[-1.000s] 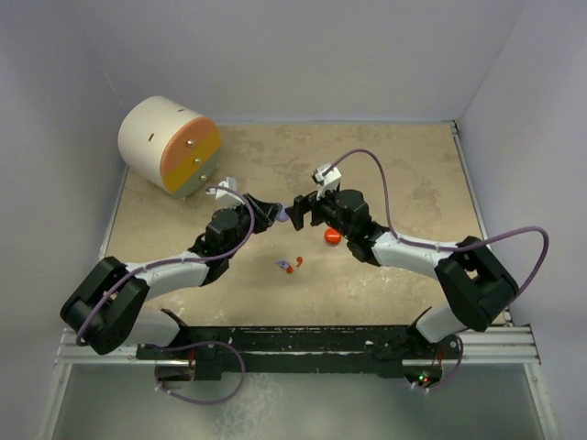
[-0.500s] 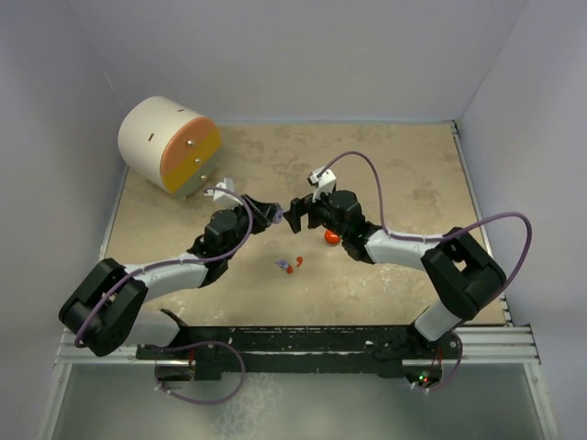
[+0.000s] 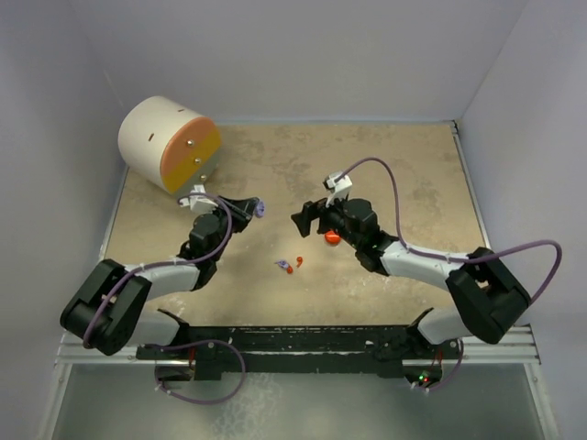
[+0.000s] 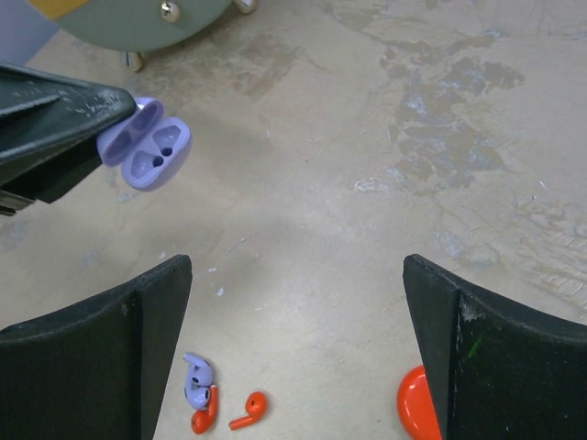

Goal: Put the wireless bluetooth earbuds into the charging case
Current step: Open the charging case, then pick up the earbud from the center of the board.

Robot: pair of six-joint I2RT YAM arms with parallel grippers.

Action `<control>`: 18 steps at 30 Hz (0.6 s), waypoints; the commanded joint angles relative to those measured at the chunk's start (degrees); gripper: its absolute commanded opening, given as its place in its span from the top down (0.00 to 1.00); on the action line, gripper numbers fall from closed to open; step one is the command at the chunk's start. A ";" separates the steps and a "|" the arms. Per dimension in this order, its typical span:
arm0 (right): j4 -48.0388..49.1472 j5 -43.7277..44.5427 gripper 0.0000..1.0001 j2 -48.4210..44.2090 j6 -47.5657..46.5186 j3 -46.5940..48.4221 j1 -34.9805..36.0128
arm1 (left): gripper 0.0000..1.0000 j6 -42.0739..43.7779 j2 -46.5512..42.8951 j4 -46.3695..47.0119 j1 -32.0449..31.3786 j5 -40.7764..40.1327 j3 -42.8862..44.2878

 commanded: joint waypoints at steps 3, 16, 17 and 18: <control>-3.05 -1.70 0.17 -2.47 2.93 -0.20 0.31 | 1.00 -6.14 1.92 12.03 0.54 3.21 -2.44; -15.98 0.34 0.44 -0.90 4.45 1.33 6.69 | 1.00 -11.95 5.72 19.88 1.15 6.88 -4.63; -15.99 0.63 0.44 -0.49 4.83 1.29 7.33 | 1.00 -12.31 6.04 20.47 1.12 7.12 -4.71; -15.96 1.08 0.44 -0.10 5.12 1.19 7.93 | 1.00 -12.68 6.34 21.05 1.22 7.30 -4.83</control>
